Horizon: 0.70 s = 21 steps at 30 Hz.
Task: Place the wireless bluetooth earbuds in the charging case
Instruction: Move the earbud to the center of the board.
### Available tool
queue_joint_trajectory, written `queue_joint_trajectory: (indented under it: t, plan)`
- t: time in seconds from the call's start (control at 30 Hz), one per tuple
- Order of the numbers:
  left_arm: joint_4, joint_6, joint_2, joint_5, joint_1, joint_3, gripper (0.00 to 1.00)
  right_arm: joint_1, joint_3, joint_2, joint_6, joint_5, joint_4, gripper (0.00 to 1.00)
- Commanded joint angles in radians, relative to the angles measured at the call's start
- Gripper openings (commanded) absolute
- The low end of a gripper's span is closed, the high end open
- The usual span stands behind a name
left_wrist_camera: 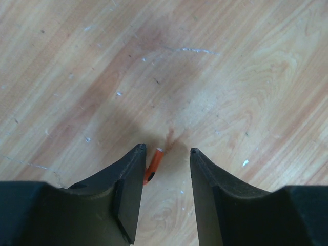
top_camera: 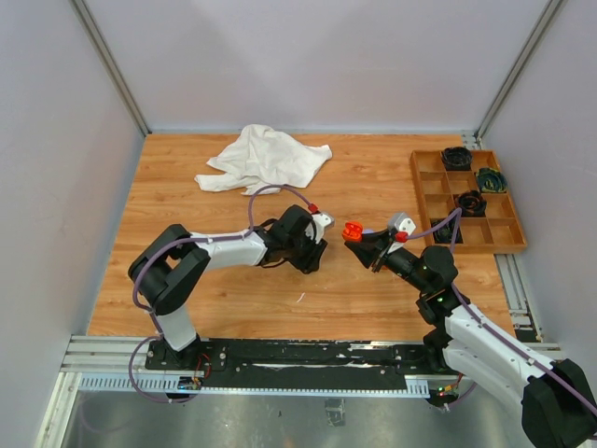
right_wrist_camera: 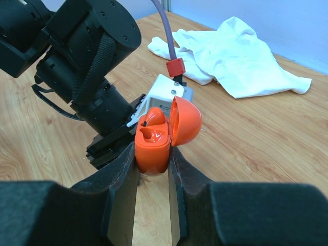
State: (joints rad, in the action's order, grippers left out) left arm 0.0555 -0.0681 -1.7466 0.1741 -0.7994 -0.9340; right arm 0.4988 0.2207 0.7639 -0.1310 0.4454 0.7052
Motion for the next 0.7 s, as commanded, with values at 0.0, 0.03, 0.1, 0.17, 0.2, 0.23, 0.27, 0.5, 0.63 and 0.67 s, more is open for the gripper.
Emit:
queue_joint_trajectory:
  t: [0.0,0.03,0.1,0.17,0.2,0.23,0.27,0.5,0.63,0.67]
  plan:
    - [0.118,-0.003,0.033,0.029,-0.025,0.051,0.46,-0.016,0.000,-0.002,-0.003,0.013,0.023,0.01]
    - [0.124,-0.007,0.041,0.030,-0.027,0.056,0.46,-0.016,0.002,-0.002,-0.004,0.014,0.025,0.01]
    - [0.132,-0.019,0.057,0.026,-0.027,0.068,0.46,-0.016,0.004,-0.002,-0.004,0.016,0.024,0.01]
    - [0.140,-0.036,0.074,0.015,-0.027,0.083,0.46,-0.016,0.003,-0.003,-0.004,0.015,0.022,0.01]
    - [0.142,-0.042,0.082,0.009,-0.027,0.089,0.46,-0.016,0.004,-0.002,-0.002,0.014,0.022,0.01]
    - [0.145,-0.048,0.091,0.006,-0.027,0.094,0.46,-0.016,0.003,-0.001,-0.002,0.012,0.022,0.01]
    - [0.147,-0.055,0.101,0.003,-0.027,0.097,0.47,-0.016,0.003,0.001,-0.002,0.011,0.023,0.01]
    - [0.130,-0.134,0.203,-0.029,-0.029,0.099,0.52,-0.016,0.008,0.014,-0.005,0.020,0.028,0.01]
    - [0.151,-0.283,0.251,-0.094,-0.029,0.096,0.55,-0.016,0.007,0.012,-0.003,0.018,0.023,0.01]
    - [0.160,-0.325,0.259,-0.108,-0.029,0.098,0.56,-0.015,0.007,0.013,-0.003,0.018,0.023,0.01]
